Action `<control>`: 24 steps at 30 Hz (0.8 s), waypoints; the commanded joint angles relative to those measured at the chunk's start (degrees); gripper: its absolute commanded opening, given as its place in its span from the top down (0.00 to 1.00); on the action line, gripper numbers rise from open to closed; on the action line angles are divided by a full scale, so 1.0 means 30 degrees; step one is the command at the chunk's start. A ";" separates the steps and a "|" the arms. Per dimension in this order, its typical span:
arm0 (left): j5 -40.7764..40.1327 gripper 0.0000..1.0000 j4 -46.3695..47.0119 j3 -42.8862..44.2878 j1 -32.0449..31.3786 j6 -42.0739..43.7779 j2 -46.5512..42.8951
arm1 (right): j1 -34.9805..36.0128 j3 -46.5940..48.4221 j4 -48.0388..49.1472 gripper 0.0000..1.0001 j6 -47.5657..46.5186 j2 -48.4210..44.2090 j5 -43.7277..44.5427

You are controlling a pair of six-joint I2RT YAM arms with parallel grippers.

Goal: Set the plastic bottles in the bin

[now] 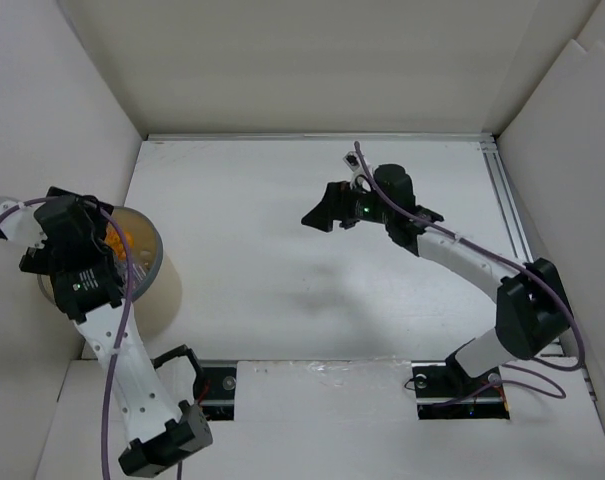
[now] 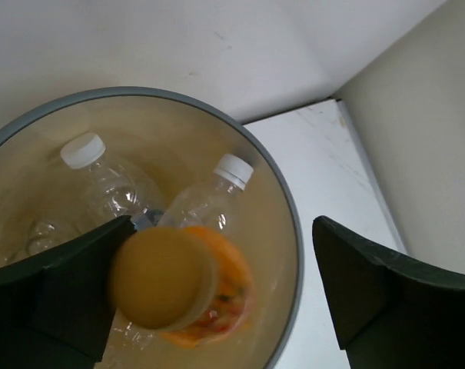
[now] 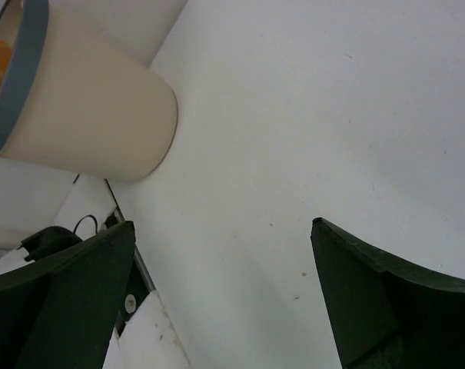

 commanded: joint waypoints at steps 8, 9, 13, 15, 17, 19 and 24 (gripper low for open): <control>0.0165 0.00 0.0405 0.2678 -0.0340 0.1174 0.0964 | 0.2304 0.5263 -0.8477 0.00 -0.2909 -0.3174 0.9291; 0.0548 0.00 0.0405 0.3093 -0.0720 0.1497 0.1200 | 0.2480 0.5644 -0.9006 0.00 -0.3171 -0.3464 1.0809; 0.4238 0.00 0.0932 0.5464 -0.2007 0.2847 0.2897 | 0.2482 0.6992 -1.1231 0.00 -0.3350 -0.4665 1.2900; 0.7643 0.00 0.0932 0.7128 -0.3789 0.4072 0.4473 | 0.2482 0.7374 -1.1879 0.00 -0.3350 -0.5515 1.3487; 0.9244 0.00 0.0727 0.8394 -0.5811 0.5391 0.5650 | 0.2482 0.8016 -1.2991 0.00 -0.3526 -0.6362 1.4687; 1.0713 0.00 0.0495 0.9506 -0.9371 0.6067 0.6941 | 0.2716 0.8517 -1.3870 0.00 -0.3526 -0.6834 1.6437; 1.2095 0.00 0.1776 0.8755 -1.7138 0.8001 0.7152 | 0.3974 1.0156 -1.7205 0.00 -0.3526 -0.8880 1.9696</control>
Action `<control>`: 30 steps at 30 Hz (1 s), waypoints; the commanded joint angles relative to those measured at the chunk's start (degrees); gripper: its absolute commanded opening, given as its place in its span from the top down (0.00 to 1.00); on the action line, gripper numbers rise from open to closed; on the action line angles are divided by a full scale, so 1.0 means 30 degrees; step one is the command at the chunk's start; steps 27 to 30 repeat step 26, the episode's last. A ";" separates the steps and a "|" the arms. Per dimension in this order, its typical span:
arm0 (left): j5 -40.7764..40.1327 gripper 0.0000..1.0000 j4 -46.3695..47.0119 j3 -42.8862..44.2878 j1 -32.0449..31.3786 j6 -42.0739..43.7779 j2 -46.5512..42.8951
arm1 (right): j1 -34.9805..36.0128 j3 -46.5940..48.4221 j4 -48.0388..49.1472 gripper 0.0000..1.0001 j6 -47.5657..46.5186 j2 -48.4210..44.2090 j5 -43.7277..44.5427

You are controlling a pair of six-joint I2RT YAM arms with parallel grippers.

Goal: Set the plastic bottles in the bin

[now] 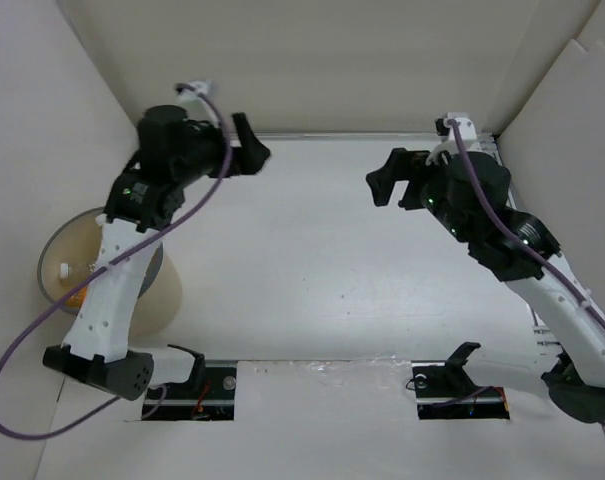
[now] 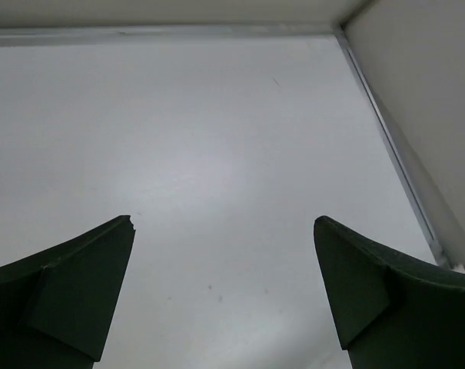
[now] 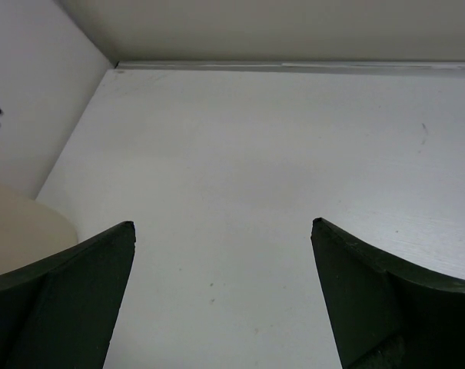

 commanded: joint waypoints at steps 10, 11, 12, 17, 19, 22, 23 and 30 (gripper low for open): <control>0.7339 0.00 0.4318 -0.7041 -0.7131 0.1737 -0.5687 | 0.1122 0.1346 -0.6462 0.00 -0.0320 -0.5702 0.2943; 0.7718 0.00 0.4320 -0.7044 -0.7131 0.1911 -0.6300 | 0.1122 0.1344 -0.6466 0.00 -0.0117 -0.6052 0.2769; 0.8331 0.00 0.4320 -0.7276 -0.7131 0.1913 -0.6568 | 0.1122 0.1112 -0.6698 0.00 -0.0115 -0.6056 0.2767; 1.0355 0.00 0.4496 -0.8302 -0.7131 0.2145 -0.7566 | 0.1122 0.0203 -0.6701 0.00 0.0061 -0.6728 0.2152; 1.0971 0.00 0.4757 -0.8565 -0.7131 0.2147 -0.8004 | 0.1122 0.0201 -0.6701 0.00 0.0266 -0.6729 0.2326; 1.1208 0.00 0.4586 -0.8772 -0.7131 0.2352 -0.8180 | 0.1122 -0.0004 -0.6701 0.00 0.0266 -0.6935 0.2531; 1.1208 0.00 0.4584 -0.8772 -0.7131 0.2555 -0.8182 | 0.1122 -0.0004 -0.6701 0.00 0.0266 -0.6935 0.2533; 1.1208 0.00 0.4584 -0.8946 -0.7131 0.2557 -0.8182 | 0.1122 -0.0004 -0.6701 0.00 0.0266 -0.6935 0.2709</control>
